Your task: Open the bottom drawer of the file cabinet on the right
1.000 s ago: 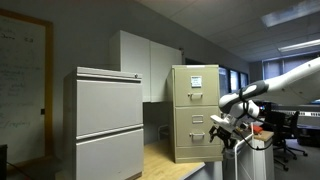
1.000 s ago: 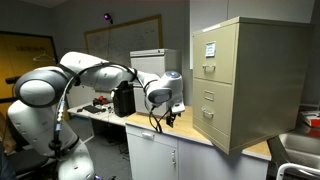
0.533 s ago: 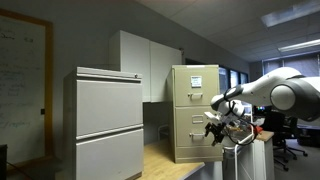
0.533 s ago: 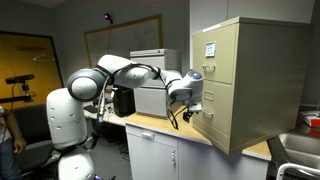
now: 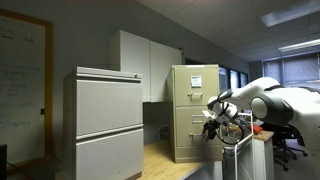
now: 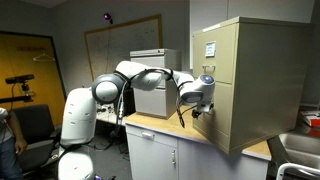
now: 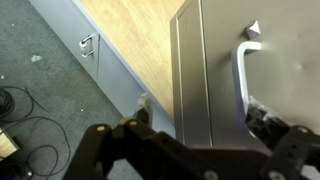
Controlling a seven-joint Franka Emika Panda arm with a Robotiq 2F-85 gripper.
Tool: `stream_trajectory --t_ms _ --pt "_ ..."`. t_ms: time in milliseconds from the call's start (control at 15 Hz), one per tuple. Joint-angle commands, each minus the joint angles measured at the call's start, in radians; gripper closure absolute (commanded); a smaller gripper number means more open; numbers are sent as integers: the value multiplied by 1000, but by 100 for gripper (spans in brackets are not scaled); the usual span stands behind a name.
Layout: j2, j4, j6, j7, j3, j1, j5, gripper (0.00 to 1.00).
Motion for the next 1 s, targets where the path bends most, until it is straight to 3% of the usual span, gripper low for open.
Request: stream_trajectory --t_ms 0,267,600,933 --pt "70 112 -14 64 12 -10 46 0" --pt "91 161 -24 127 1 -3 -7 0" --pt "153 245 -108 215 0 26 -264 0" --pt "215 326 -187 246 31 48 -394 0"
